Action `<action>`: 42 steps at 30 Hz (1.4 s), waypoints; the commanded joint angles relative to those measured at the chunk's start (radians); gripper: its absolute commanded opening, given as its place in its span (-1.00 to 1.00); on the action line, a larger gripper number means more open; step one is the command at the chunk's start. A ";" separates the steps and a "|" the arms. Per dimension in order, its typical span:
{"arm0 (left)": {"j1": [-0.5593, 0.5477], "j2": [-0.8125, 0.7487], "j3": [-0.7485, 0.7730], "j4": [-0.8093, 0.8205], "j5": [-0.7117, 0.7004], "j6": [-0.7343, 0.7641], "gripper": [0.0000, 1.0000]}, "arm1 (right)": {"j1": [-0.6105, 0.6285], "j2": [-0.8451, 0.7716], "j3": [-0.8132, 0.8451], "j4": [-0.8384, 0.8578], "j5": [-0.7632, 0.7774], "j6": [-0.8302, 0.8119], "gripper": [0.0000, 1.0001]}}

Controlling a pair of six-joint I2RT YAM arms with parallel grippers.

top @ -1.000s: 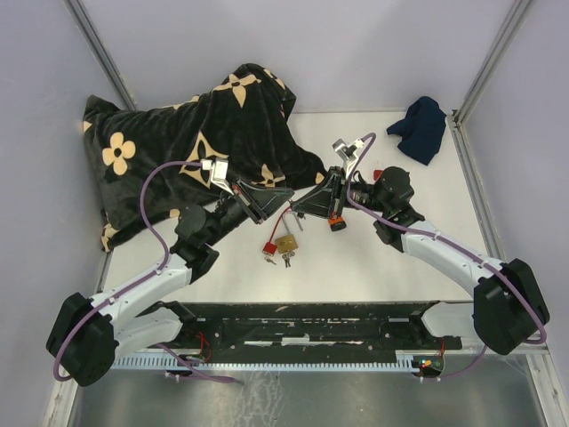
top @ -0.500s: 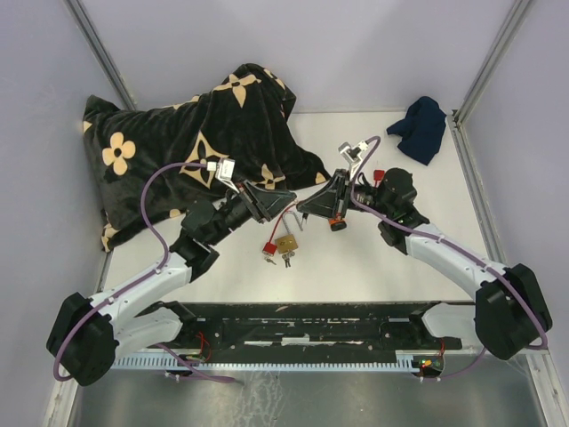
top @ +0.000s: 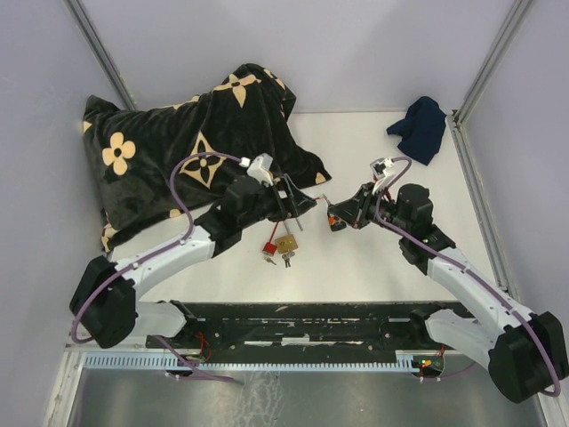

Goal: Unlock with the key
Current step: Pick up the key from the center of the board, then move the lock to the center of the board.

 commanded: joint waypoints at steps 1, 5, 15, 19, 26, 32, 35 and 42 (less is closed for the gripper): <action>-0.058 0.101 0.139 -0.186 -0.125 0.059 0.72 | -0.009 -0.076 -0.034 -0.132 0.223 -0.092 -0.96; -0.113 0.230 0.260 -0.297 -0.200 0.077 0.78 | -0.009 -0.132 -0.064 -0.211 0.359 -0.124 -0.96; -0.179 0.625 0.585 -0.545 -0.260 0.071 0.84 | -0.010 -0.265 -0.122 -0.371 0.640 -0.174 -0.96; -0.193 0.749 0.716 -0.624 -0.296 0.075 0.86 | -0.009 -0.290 -0.138 -0.386 0.646 -0.186 -0.96; -0.209 0.901 0.880 -0.696 -0.331 0.085 0.87 | -0.010 -0.309 -0.154 -0.393 0.647 -0.198 -0.96; -0.215 0.990 0.952 -0.756 -0.414 0.110 0.83 | -0.010 -0.313 -0.153 -0.399 0.637 -0.200 -0.96; -0.214 1.009 0.970 -0.781 -0.447 0.131 0.74 | -0.009 -0.312 -0.152 -0.401 0.621 -0.205 -0.97; -0.216 0.959 0.888 -0.796 -0.462 0.168 0.38 | -0.010 -0.284 -0.143 -0.407 0.569 -0.219 -0.96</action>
